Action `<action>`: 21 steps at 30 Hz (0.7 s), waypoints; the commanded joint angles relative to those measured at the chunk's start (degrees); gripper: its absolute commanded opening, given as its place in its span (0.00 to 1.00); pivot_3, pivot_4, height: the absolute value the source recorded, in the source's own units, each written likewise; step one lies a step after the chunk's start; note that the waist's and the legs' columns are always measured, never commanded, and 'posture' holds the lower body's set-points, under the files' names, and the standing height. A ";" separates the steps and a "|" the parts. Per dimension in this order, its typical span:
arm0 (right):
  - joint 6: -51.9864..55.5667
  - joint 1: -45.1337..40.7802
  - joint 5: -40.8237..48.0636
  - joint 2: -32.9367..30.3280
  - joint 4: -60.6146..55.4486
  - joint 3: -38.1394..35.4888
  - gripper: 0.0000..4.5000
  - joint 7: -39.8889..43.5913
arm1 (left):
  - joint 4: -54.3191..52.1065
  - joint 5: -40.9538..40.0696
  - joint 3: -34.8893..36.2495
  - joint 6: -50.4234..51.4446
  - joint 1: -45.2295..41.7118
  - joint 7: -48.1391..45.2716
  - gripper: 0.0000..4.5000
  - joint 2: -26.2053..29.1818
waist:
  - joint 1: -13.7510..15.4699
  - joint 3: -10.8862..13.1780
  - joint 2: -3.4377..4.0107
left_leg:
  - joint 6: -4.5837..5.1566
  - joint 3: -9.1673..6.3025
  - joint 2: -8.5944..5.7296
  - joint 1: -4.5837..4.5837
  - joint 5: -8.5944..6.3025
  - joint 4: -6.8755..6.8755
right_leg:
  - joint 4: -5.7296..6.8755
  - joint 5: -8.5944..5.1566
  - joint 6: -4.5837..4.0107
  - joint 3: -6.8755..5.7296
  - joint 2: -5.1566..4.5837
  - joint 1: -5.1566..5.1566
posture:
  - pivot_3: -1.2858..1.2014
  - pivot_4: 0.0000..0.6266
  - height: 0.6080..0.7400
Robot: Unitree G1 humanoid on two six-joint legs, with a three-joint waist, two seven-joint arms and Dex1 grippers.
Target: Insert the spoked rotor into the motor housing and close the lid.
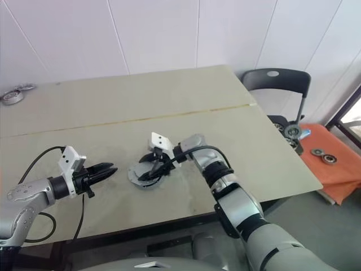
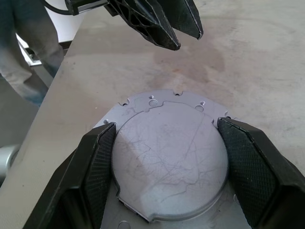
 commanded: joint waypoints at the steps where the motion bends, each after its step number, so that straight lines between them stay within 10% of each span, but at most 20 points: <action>1: -0.05 0.91 -1.07 0.02 1.36 1.95 0.68 1.95 | -1.37 -0.02 0.50 -0.15 -0.77 0.05 0.27 0.35 | 0.35 0.00 0.00 | 0.00 0.00 0.00 0.01 0.00 0.00 | 0.00 0.00 0.00 0.00 0.00 0.00 | 0.52 0.00 1.00; 21: -1.42 0.93 -1.70 -1.02 3.29 2.19 0.68 4.09 | -1.57 -0.04 1.20 -0.23 -0.13 -0.03 0.27 0.70 | 0.55 -0.01 -0.01 | 0.00 0.00 0.00 0.01 0.00 0.01 | 0.00 0.00 0.00 0.00 0.00 0.02 | 0.52 0.00 1.00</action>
